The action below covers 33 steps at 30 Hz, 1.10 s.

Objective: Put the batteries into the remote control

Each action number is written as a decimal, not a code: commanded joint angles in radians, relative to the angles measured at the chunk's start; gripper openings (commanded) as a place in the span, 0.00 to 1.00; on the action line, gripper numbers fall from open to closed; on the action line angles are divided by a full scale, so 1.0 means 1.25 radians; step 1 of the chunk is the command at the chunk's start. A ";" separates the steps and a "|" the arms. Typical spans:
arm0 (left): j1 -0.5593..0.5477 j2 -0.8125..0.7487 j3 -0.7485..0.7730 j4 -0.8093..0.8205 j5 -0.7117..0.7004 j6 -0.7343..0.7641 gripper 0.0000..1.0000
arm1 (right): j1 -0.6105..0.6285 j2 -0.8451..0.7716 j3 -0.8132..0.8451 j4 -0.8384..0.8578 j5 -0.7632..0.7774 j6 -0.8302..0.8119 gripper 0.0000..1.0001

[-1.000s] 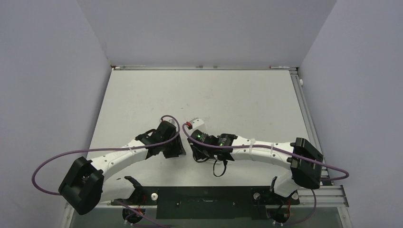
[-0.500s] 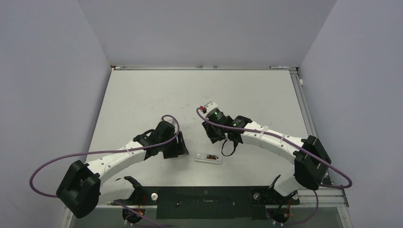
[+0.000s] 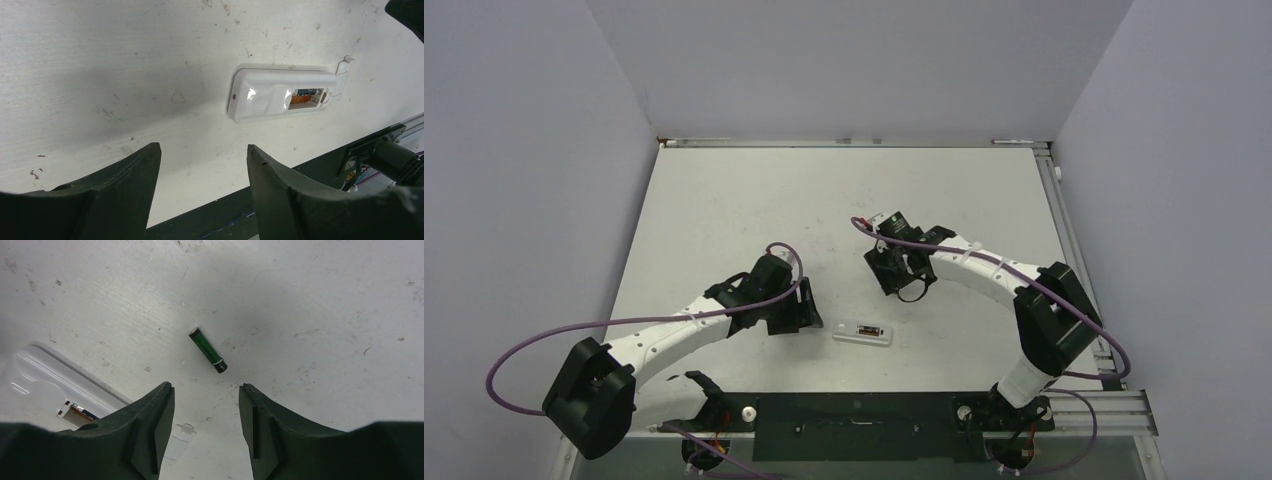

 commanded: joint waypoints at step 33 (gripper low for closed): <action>0.006 0.001 -0.022 0.014 0.025 0.023 0.62 | -0.048 0.137 0.040 0.049 -0.078 -0.039 0.48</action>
